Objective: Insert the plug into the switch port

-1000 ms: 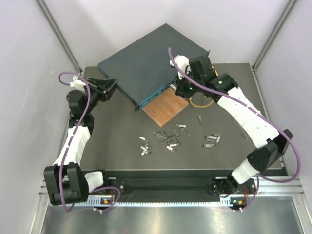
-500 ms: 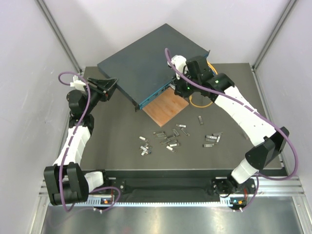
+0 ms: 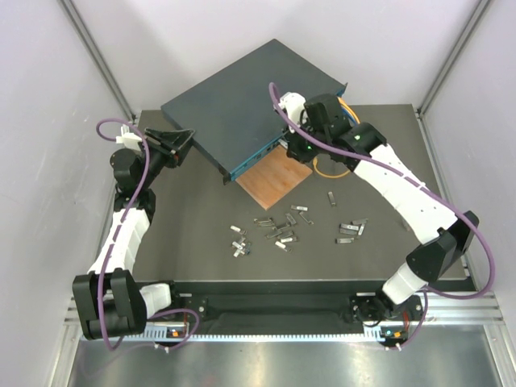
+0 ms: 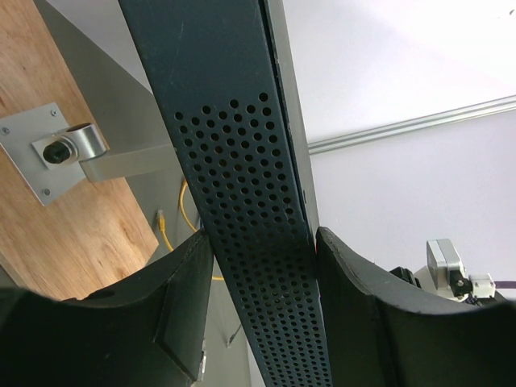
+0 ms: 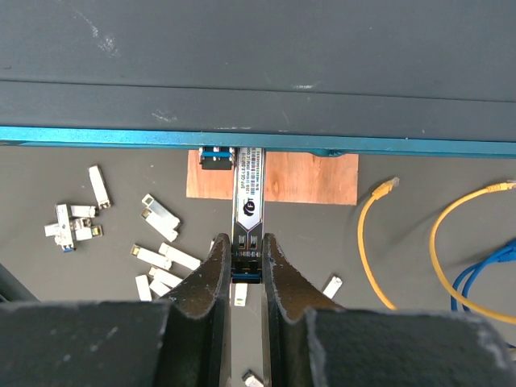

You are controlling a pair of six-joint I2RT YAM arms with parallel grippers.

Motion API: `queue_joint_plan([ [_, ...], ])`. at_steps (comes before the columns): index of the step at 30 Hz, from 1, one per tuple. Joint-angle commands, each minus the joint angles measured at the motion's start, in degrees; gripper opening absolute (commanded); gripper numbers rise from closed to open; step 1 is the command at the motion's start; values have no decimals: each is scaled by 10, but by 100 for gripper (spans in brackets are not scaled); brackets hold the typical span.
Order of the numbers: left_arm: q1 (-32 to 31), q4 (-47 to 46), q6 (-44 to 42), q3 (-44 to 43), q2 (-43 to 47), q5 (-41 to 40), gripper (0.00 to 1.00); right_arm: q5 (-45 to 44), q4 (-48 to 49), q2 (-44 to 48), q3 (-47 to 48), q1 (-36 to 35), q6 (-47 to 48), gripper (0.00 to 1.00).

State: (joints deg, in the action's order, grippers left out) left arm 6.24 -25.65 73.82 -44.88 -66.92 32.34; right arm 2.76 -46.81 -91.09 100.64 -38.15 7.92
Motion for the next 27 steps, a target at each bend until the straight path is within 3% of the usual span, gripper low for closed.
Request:
queue_joint_plan([
  [1,-26,-25,-37,-21,-3,33,0,0,24,28,29,-16,3,0],
  [27,-25,-30,-34,-20,-4,34,0,-7,28,21,12,-17,-4,0],
])
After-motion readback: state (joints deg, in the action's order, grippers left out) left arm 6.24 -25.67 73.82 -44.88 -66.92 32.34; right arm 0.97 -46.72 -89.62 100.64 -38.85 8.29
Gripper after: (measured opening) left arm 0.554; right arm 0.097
